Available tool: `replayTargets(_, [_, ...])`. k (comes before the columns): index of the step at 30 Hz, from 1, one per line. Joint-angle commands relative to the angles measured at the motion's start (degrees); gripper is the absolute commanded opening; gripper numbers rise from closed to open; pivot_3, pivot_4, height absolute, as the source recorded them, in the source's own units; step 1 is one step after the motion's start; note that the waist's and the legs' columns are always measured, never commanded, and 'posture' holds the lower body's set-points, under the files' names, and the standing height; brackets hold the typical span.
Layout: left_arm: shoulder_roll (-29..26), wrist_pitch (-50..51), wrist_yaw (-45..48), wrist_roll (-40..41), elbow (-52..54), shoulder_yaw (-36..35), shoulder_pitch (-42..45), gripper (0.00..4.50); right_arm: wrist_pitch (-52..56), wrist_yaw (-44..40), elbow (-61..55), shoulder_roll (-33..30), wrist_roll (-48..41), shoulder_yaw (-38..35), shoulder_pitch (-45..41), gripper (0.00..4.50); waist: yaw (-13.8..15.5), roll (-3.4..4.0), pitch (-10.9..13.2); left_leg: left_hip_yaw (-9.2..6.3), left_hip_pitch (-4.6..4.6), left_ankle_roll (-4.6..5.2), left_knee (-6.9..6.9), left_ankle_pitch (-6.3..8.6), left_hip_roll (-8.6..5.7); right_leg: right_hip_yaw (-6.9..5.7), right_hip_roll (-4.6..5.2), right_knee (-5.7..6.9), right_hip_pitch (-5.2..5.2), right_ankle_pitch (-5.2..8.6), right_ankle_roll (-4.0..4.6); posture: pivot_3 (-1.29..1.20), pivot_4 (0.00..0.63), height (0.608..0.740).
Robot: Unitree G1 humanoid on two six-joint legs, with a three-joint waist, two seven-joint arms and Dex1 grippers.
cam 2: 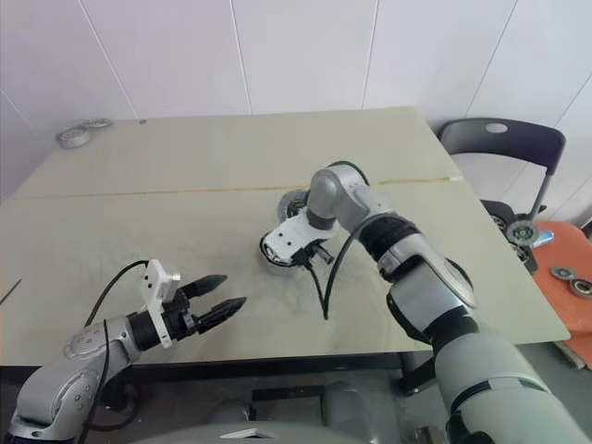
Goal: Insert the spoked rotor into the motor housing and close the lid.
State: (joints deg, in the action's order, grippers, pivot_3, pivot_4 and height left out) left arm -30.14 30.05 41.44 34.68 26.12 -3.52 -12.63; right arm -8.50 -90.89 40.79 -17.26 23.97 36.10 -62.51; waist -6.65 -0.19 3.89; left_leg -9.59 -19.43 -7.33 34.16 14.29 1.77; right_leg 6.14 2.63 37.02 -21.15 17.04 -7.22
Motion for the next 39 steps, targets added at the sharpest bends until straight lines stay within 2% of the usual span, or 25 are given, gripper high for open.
replayTargets(1, [-0.7,0.6,0.66,0.28,0.42,0.32,1.54,4.07,11.21,-0.95,-2.92,1.09,0.39,-0.17,0.77,0.07,0.0,-0.01,-0.01,0.0,0.01,0.0,0.0,0.0,0.0,0.0,0.0,0.0,0.0,0.0,-0.01,0.0,0.0,0.74])
replayTargets(5, [-1.07,1.26,1.17,0.44,-0.01,0.44,2.63,4.07,24.16,-1.61,-5.97,2.43,-1.22,2.44,0.97,0.07,0.13,-0.03,-0.02,0.0,0.0,0.0,0.01,0.0,0.0,0.0,0.0,0.01,0.0,0.03,-0.04,0.0,0.0,0.74])
replayTargets(8, [-0.86,1.93,1.34,0.41,-0.64,1.32,4.47,4.07,31.07,-1.61,-7.83,0.73,-4.59,6.71,0.42,0.07,0.73,-0.03,-0.02,0.0,-0.03,-0.01,0.0,0.0,0.0,-0.01,0.0,-0.02,-0.03,0.03,-0.05,0.0,0.0,0.74])
replayTargets(14, [0.0,1.84,1.87,0.04,-2.39,2.85,6.74,4.07,44.34,-1.61,-17.92,-6.51,-20.1,17.2,-4.05,0.07,1.33,-0.04,-0.03,0.0,-0.16,-0.02,-0.06,0.02,-0.01,-0.04,0.04,-0.21,-0.07,0.04,-0.07,0.0,0.0,0.74])
replayTargets(17, [0.72,1.63,1.79,-0.36,-3.51,3.65,8.11,4.07,45.59,-1.61,-18.16,-7.57,-22.34,18.98,-4.99,0.07,1.17,-0.04,-0.03,0.0,-0.21,-0.02,-0.07,0.02,-0.01,-0.06,0.04,-0.25,-0.11,0.05,-0.12,0.0,0.0,0.74])
replayTargets(26, [0.55,1.86,1.96,-0.02,-2.95,3.12,8.32,4.07,40.0,1.07,-17.43,-4.79,-17.0,15.77,-1.8,0.07,1.13,-0.06,-0.04,0.0,-0.2,-0.02,-0.05,0.02,0.0,-0.06,0.03,-0.24,-0.13,0.11,-0.43,0.0,0.0,0.74])
replayTargets(33, [0.25,1.86,1.82,0.12,-2.45,2.93,7.91,4.07,42.6,1.27,-15.47,-2.4,-15.13,13.99,-1.64,2.23,0.41,-0.18,-0.11,0.01,0.0,-0.02,-0.01,0.01,0.02,-0.05,-0.02,-0.02,-0.07,0.19,-0.3,0.0,0.0,0.74])
replayTargets(39, [0.12,1.59,2.04,0.09,-2.97,2.54,8.24,4.07,41.86,-0.18,-16.86,-1.88,-15.12,11.31,-3.22,2.23,-0.63,-0.2,-0.12,-0.02,0.06,-0.01,0.07,0.0,0.02,-0.03,-0.06,0.06,-0.08,0.12,-0.19,0.0,0.0,0.74])
